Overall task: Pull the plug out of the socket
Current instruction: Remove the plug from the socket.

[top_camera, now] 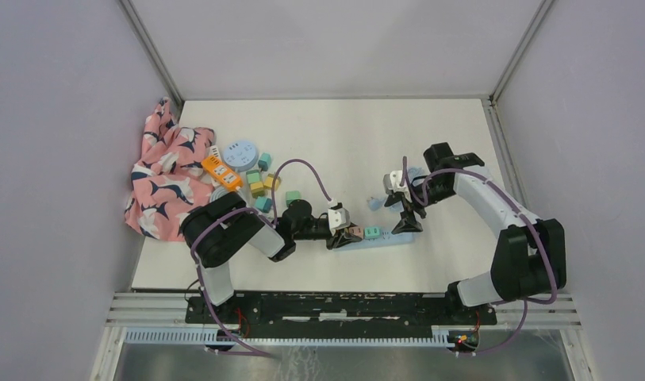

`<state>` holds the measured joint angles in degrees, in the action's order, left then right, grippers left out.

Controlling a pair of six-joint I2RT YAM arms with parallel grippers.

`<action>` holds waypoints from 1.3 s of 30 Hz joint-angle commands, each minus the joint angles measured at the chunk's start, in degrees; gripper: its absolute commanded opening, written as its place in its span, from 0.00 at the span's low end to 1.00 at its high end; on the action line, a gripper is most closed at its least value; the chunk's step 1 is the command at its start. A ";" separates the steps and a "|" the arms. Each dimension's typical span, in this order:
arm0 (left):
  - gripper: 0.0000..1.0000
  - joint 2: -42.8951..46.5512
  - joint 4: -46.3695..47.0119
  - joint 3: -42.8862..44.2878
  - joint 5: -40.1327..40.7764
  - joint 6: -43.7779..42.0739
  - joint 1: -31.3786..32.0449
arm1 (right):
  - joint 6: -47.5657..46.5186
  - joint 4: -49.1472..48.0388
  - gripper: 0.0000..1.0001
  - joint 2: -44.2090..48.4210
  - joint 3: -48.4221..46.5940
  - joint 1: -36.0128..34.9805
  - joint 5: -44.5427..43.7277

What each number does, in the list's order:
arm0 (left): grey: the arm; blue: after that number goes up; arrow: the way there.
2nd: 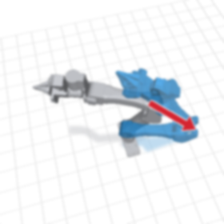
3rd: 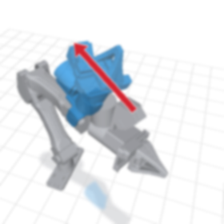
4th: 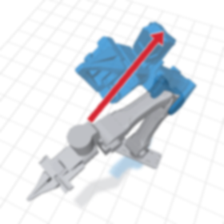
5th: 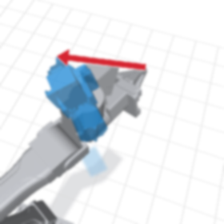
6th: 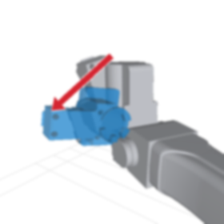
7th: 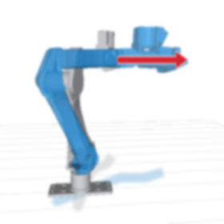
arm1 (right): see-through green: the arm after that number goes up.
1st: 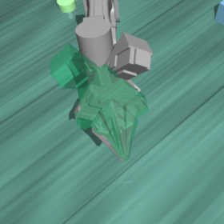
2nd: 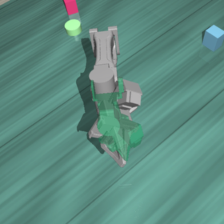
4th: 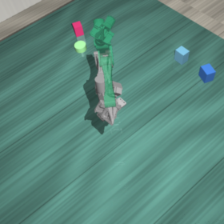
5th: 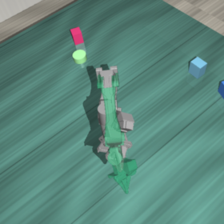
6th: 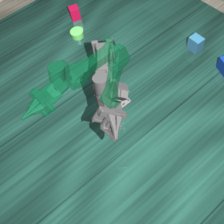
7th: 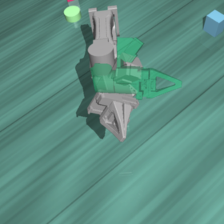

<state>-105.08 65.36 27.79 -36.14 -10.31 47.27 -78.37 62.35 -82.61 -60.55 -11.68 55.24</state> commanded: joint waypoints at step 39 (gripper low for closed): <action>0.03 -0.87 -0.85 -0.14 1.14 -0.24 -0.62 | 5.68 -19.37 0.62 0.22 8.37 -16.70 -12.79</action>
<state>-105.08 65.34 27.79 -36.16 -10.31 47.27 -73.23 43.75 -81.65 -51.88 -27.75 42.76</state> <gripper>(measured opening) 0.380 0.635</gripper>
